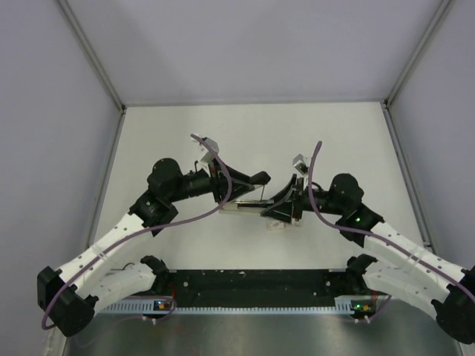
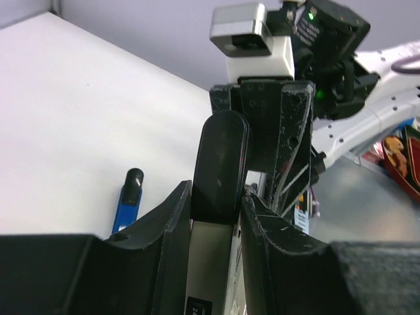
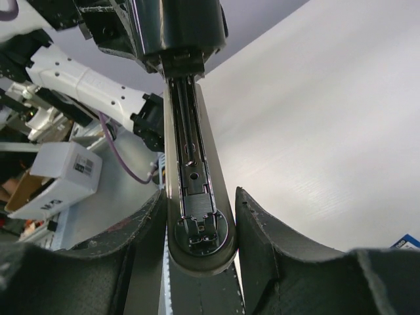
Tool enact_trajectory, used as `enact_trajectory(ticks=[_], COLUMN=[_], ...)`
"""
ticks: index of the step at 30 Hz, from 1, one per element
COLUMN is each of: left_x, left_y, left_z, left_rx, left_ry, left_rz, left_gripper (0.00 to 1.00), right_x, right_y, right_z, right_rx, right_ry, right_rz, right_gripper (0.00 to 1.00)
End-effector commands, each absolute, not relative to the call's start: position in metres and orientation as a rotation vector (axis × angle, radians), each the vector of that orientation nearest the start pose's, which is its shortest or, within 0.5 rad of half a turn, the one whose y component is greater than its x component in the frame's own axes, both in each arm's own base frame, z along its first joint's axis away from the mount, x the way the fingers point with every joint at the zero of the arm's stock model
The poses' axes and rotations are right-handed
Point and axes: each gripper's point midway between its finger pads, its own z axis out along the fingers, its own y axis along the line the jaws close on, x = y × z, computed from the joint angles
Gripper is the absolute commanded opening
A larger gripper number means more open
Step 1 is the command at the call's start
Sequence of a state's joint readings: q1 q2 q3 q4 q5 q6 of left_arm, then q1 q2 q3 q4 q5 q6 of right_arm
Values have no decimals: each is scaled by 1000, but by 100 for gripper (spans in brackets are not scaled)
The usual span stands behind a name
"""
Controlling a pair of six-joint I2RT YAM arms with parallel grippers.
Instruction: Unload the staples from the stapler
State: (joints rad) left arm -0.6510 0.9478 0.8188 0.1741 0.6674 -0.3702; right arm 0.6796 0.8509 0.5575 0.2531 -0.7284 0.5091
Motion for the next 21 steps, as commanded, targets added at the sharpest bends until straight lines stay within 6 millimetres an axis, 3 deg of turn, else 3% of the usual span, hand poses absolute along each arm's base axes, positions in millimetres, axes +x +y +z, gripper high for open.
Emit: enact_trajectory(ticks=[1,12,21], left_x=[216,233,243], left_y=[-265,-241,-214], left_z=[408,424,429], left_rx=[483,258,78], left_ry=[1179,1071,992], left_rz=[-1166,-1128,-1087], left_gripper=[0,0,0], right_x=[150,140,123], right_y=[293,317,339], right_z=[272,251,252], right_rx=[-611,-542,-522], right_ry=[1601,1634,1617], right_rz=[1518,1595,1689], right_gripper=[0,0,0])
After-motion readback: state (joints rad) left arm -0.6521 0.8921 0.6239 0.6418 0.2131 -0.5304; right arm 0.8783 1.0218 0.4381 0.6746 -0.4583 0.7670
